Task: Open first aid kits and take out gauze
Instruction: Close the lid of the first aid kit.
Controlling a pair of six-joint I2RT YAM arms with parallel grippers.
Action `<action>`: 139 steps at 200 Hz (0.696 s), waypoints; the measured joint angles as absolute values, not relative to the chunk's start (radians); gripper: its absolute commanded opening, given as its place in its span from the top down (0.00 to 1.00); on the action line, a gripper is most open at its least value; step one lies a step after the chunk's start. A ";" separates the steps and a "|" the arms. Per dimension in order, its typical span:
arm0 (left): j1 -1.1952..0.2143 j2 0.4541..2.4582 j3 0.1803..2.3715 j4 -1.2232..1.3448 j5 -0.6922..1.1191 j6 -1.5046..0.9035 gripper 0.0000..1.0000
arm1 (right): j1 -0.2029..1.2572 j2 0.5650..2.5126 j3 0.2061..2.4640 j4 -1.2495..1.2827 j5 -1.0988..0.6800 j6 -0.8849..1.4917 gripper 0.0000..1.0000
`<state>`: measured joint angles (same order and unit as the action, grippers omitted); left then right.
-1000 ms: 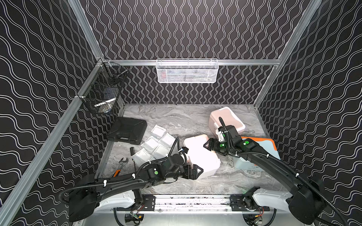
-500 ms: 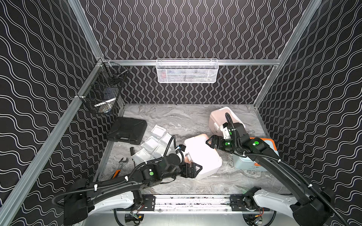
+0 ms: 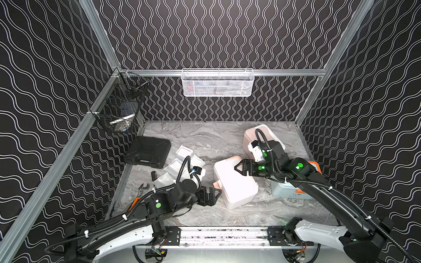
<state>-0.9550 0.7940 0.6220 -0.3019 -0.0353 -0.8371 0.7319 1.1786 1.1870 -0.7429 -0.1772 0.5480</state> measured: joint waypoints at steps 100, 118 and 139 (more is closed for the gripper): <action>-0.614 1.004 0.270 0.460 0.414 -1.112 0.01 | 0.858 1.353 1.224 -0.863 -0.024 0.535 0.72; -0.609 1.109 0.234 0.664 0.446 -1.178 0.01 | 0.859 1.358 1.204 -0.864 -0.024 0.539 0.72; -0.608 1.212 0.212 0.865 0.466 -1.237 0.01 | 0.863 1.357 1.188 -0.838 -0.025 0.541 0.72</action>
<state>-0.6079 1.2118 0.2123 0.8646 0.4664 -1.2369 0.8627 1.3571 1.1877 -0.8383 -0.0250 0.5411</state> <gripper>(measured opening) 0.988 0.276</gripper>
